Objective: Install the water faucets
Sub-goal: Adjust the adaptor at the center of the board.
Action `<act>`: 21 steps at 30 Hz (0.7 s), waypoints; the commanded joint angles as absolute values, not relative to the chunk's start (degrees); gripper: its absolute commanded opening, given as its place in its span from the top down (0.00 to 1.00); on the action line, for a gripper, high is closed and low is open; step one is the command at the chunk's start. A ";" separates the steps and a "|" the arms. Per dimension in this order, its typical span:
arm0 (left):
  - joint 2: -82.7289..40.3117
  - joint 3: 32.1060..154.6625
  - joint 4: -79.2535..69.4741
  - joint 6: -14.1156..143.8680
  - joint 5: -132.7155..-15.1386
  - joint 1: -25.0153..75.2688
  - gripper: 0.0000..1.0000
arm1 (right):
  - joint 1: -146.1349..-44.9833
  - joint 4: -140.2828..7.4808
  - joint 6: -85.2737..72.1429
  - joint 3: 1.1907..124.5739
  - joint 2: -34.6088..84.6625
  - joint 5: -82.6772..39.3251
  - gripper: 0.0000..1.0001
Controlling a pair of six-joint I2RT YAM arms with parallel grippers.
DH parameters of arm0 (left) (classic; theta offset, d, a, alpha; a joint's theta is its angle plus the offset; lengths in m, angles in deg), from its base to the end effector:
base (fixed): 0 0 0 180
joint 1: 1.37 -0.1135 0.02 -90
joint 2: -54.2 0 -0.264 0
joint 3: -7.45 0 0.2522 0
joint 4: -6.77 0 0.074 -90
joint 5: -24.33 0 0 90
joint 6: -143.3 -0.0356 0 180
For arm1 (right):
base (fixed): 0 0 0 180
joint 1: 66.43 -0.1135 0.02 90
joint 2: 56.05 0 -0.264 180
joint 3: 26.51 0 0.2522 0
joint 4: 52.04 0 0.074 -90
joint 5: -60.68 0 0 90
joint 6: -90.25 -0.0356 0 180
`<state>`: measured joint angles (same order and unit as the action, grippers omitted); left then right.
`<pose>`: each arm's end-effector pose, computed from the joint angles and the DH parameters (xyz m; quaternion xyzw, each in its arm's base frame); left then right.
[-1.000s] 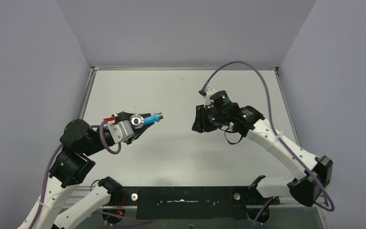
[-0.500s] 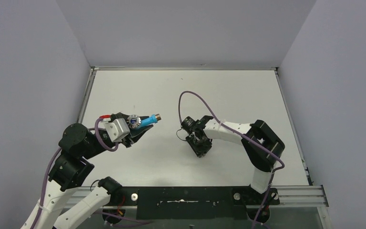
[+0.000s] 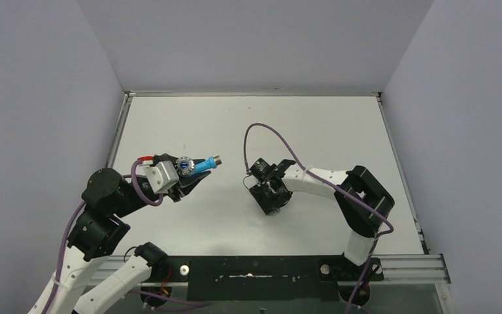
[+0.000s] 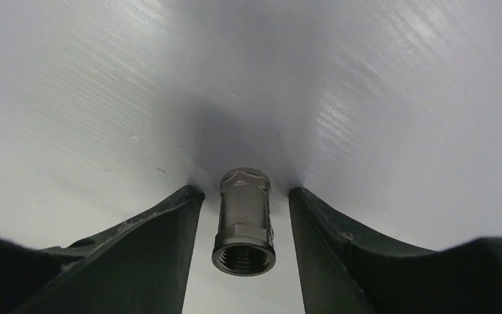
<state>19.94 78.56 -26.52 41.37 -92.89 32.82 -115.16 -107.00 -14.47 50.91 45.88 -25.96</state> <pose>0.0811 -0.0748 0.4199 0.4185 0.5452 -0.2948 0.6638 0.2122 0.2449 0.1595 -0.2937 0.9510 0.0731 0.0627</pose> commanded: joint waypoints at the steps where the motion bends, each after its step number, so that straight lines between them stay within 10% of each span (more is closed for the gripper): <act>1: 19.26 79.50 -22.41 42.77 -93.59 32.85 1.00 | -115.12 -100.50 -15.72 47.93 41.84 -27.19 0.46; 21: 19.33 77.75 -20.45 43.97 -93.82 32.83 1.00 | -113.88 -85.77 -7.16 36.93 34.66 -23.23 0.53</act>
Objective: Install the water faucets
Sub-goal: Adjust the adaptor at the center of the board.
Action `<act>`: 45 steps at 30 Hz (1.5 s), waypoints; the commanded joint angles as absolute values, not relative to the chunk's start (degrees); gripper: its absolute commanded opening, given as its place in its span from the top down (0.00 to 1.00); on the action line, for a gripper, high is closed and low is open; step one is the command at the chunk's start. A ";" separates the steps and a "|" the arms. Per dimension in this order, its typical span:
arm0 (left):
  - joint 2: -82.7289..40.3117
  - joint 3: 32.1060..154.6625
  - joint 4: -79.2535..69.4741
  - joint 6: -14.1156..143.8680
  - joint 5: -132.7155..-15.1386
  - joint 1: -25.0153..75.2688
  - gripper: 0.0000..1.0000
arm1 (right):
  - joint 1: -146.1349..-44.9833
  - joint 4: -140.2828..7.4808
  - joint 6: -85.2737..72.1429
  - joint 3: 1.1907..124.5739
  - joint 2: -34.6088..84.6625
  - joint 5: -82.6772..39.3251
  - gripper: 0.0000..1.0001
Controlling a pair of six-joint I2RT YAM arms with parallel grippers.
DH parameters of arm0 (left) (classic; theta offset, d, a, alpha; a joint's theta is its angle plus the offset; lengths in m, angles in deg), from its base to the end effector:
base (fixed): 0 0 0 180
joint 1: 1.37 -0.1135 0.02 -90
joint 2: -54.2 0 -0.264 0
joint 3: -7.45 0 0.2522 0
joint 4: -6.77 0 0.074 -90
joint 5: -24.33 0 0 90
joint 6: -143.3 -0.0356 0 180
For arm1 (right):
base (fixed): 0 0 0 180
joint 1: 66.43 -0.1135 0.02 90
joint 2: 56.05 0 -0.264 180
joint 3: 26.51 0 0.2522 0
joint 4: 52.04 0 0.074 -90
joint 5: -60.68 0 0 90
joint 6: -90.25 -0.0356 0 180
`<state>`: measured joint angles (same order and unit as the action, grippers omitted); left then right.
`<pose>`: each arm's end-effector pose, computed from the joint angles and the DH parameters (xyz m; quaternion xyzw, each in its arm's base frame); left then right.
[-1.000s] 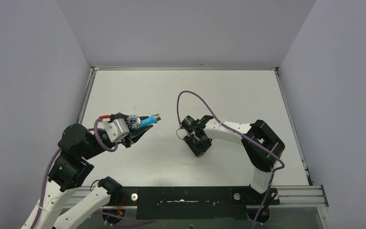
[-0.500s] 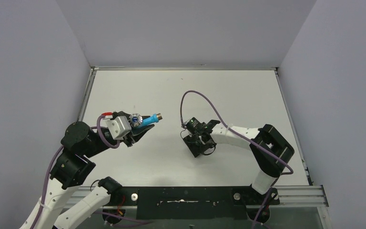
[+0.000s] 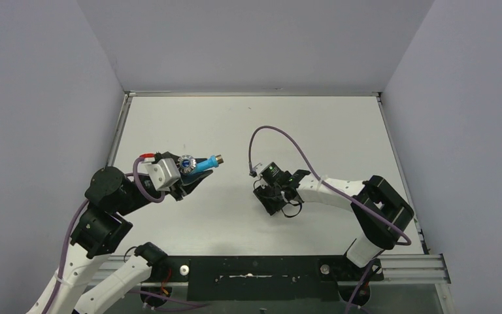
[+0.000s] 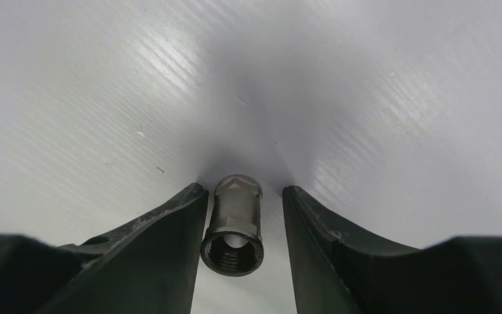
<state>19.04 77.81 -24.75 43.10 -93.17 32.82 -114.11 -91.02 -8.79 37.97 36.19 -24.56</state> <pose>0.0864 -0.0786 0.4177 0.4115 0.5497 -0.3063 0.6593 0.1976 0.2214 0.1593 -0.3317 0.9207 0.1315 0.1579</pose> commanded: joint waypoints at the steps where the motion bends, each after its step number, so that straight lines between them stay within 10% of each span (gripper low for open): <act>1: 19.51 77.69 -20.47 43.98 -93.67 32.88 1.00 | -113.91 -85.34 -7.40 36.65 34.56 -23.37 0.54; 45: 19.69 76.50 -19.92 44.67 -94.24 32.89 1.00 | -116.08 -86.14 -13.86 34.12 31.26 -27.65 0.63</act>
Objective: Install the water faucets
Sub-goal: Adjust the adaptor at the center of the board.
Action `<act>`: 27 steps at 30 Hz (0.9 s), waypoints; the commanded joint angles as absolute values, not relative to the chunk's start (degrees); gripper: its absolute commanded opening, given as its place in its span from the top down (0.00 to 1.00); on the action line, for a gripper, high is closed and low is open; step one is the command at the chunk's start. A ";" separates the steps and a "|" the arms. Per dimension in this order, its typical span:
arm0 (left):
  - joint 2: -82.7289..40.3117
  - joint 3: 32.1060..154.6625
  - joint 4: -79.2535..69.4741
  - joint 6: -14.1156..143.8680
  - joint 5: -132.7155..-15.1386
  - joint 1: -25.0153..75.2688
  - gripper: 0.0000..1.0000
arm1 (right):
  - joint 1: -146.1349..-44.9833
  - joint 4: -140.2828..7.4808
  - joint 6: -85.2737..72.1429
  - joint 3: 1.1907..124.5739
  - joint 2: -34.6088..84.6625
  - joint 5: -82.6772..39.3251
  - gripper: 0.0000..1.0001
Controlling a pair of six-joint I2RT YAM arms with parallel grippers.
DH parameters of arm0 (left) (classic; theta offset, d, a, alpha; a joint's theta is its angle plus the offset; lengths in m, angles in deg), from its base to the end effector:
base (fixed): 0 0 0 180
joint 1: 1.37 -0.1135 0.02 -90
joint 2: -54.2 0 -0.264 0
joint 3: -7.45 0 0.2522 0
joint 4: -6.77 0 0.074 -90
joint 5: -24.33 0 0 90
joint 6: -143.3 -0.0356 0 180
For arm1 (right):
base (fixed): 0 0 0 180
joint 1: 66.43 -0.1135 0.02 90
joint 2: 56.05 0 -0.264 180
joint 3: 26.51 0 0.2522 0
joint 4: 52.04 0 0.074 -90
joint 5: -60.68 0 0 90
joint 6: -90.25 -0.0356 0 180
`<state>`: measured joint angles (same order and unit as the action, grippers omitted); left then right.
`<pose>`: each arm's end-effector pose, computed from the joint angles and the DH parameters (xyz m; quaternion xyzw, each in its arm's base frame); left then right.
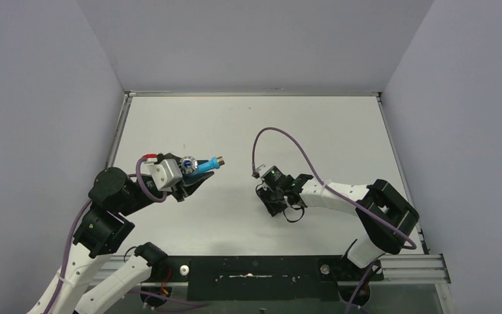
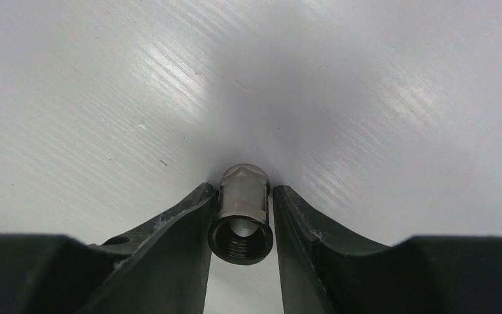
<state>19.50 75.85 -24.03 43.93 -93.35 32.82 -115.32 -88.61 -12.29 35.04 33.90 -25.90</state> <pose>0.0884 -0.0801 0.4091 0.4092 0.5569 -0.3122 0.6519 0.1877 0.2184 0.1583 -0.3105 0.9251 0.1357 0.1713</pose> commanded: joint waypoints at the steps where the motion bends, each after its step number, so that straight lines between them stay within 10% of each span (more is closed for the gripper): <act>1: 19.81 76.48 -19.93 44.68 -94.23 32.85 1.00 | -116.15 -86.08 -13.92 33.98 31.22 -27.85 0.64; 8: 19.61 76.30 -19.42 44.77 -94.31 32.90 1.00 | -116.36 -85.89 -14.27 33.45 31.15 -28.17 0.66; 18: 18.76 75.81 -17.92 49.23 -94.65 32.90 1.00 | -116.02 -85.08 -13.14 36.51 23.52 -27.86 1.00; 27: 13.94 79.58 -16.92 61.54 -96.55 32.88 1.00 | -113.90 -73.24 4.70 38.15 -1.02 -22.00 1.00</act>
<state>15.76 75.39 -21.67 54.64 -94.44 32.82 -114.44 -84.44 -6.54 37.07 9.72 -26.40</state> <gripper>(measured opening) 0.266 0.303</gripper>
